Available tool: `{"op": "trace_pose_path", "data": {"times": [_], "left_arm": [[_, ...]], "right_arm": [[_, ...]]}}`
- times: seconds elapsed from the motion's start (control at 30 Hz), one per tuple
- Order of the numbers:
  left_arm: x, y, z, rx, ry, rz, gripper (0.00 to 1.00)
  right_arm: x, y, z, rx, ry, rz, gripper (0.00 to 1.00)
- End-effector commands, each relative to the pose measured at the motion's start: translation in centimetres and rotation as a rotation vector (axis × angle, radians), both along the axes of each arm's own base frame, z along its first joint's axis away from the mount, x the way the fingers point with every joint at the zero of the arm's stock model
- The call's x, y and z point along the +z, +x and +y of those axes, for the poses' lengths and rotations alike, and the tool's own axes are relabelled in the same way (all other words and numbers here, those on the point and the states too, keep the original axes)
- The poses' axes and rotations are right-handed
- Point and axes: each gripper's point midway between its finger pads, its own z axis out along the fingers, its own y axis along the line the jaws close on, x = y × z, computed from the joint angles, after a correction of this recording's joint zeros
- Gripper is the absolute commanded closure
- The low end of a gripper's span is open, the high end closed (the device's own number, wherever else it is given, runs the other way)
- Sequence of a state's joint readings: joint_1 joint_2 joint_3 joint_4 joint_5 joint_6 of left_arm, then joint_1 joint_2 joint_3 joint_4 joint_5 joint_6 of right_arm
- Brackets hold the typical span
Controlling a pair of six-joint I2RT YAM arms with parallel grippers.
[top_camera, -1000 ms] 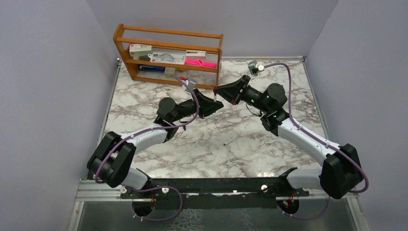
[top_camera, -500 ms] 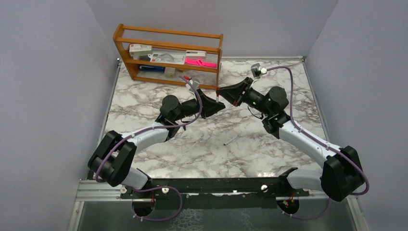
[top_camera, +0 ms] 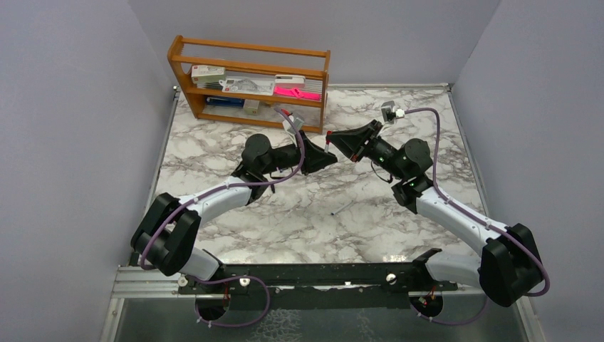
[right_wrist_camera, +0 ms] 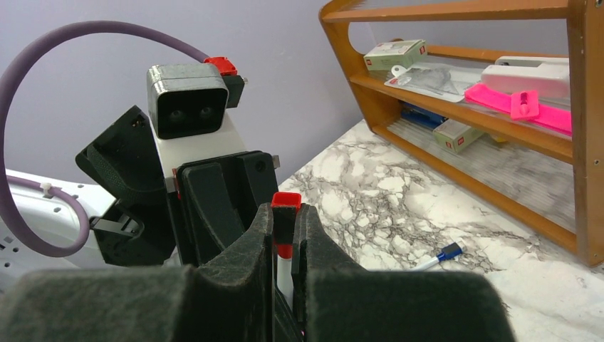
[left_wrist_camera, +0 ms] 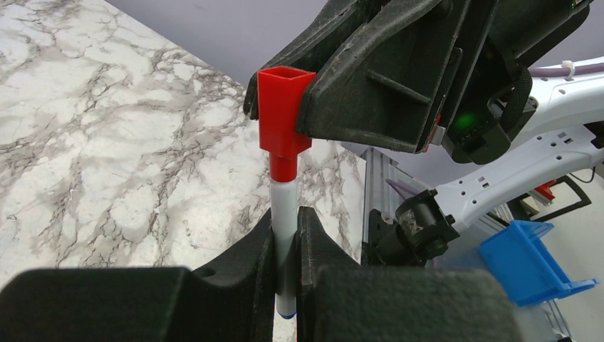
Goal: Insert the pens into the pen caps
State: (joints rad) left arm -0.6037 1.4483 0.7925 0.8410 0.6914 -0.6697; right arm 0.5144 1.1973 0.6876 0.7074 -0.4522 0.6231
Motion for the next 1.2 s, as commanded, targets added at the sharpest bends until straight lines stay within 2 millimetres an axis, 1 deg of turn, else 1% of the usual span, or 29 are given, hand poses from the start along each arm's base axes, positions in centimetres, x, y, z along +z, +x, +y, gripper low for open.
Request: {"op": "trace_pose_path", "data": {"times": [0.0, 0.27, 0.63, 0.83, 0.93, 1.0, 1.07, 1.17], "left_arm": [[12.2, 2.5, 1.6, 0.149, -0.249, -0.314, 1.0], [13.6, 2.6, 1.4, 0.142, -0.244, -0.355, 1.0], [14.1, 3.0, 1.1, 0.139, -0.24, -0.371, 1.0], [14.7, 3.8, 1.0, 0.138, -0.24, -0.373, 1.0], [14.1, 3.8, 0.8, 0.124, -0.227, -0.361, 1.0], [13.0, 3.7, 0.7, 0.114, -0.211, -0.341, 1.0], [11.3, 3.6, 0.7, 0.11, -0.188, -0.312, 1.0], [7.8, 3.4, 1.1, 0.126, -0.141, -0.26, 1.0]], "right_arm": [[-11.3, -5.3, 1.5, 0.232, -0.213, 0.321, 0.99], [-13.4, -6.3, 1.3, 0.258, -0.244, 0.371, 0.99], [-15.6, -7.2, 0.9, 0.272, -0.281, 0.424, 0.99], [-16.7, -7.9, 0.6, 0.288, -0.299, 0.449, 0.99], [-16.0, -7.8, 0.6, 0.279, -0.292, 0.43, 0.99], [-14.8, -7.3, 0.6, 0.26, -0.283, 0.389, 0.99], [-13.1, -6.2, 0.6, 0.217, -0.274, 0.341, 0.99], [-10.2, -4.1, 0.4, 0.137, -0.281, 0.255, 0.99]]}}
